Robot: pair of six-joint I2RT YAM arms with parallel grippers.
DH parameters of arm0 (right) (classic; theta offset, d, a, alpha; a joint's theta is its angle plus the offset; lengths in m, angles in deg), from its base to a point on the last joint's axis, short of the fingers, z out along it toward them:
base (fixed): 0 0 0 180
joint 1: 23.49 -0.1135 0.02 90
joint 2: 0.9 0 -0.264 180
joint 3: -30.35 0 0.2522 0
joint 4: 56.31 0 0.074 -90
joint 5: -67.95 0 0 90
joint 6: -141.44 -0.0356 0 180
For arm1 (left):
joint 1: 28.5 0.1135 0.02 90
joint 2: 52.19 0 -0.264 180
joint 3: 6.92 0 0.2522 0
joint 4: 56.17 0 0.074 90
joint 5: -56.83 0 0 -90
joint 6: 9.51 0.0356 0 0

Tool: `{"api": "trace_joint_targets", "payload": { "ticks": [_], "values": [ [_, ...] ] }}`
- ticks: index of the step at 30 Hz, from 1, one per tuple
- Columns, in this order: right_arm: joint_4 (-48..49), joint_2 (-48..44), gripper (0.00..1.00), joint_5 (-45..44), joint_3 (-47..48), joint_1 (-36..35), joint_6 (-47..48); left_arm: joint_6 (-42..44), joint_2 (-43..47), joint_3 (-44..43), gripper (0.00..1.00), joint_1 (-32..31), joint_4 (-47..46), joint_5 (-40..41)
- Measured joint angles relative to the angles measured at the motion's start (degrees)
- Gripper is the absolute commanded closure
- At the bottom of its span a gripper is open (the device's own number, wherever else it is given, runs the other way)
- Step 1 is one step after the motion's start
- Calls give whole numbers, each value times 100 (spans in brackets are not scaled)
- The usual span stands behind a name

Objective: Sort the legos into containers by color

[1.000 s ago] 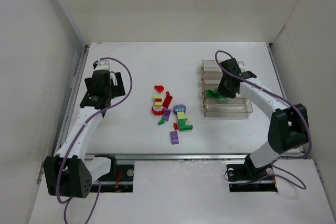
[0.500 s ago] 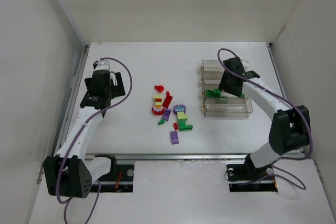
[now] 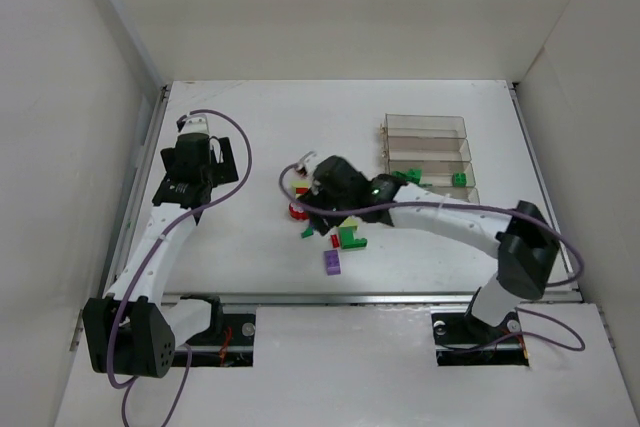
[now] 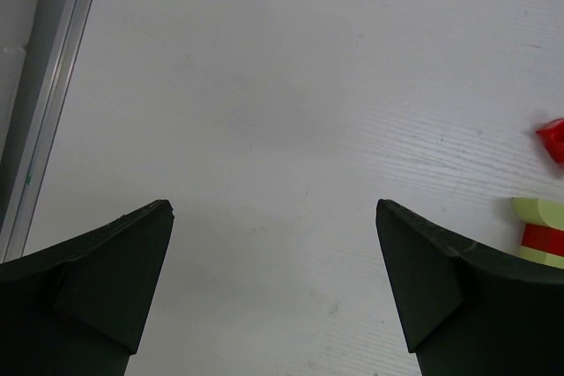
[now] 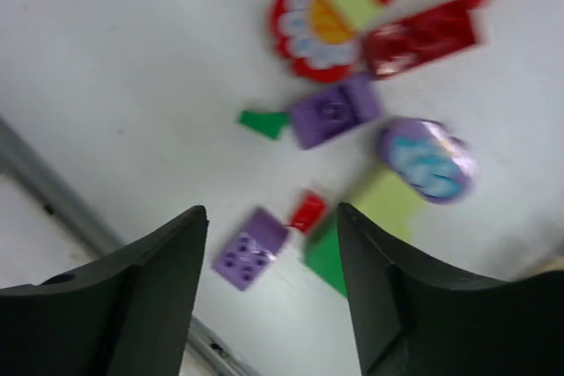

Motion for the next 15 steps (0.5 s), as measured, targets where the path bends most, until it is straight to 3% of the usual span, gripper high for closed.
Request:
{"api": "trace_joint_targets", "payload": {
  "ticks": [1, 6, 15],
  "values": [
    [15, 291, 41, 157, 109, -319, 127, 0, 0, 7, 0, 0, -9, 13],
    [-105, 1200, 43, 767, 433, -531, 385, 0, 2, 105, 0, 0, -28, 83],
    [-197, 1930, 35, 1211, 682, -402, 295, 0, 31, 144, 0, 0, -33, 146]
  ]
}}
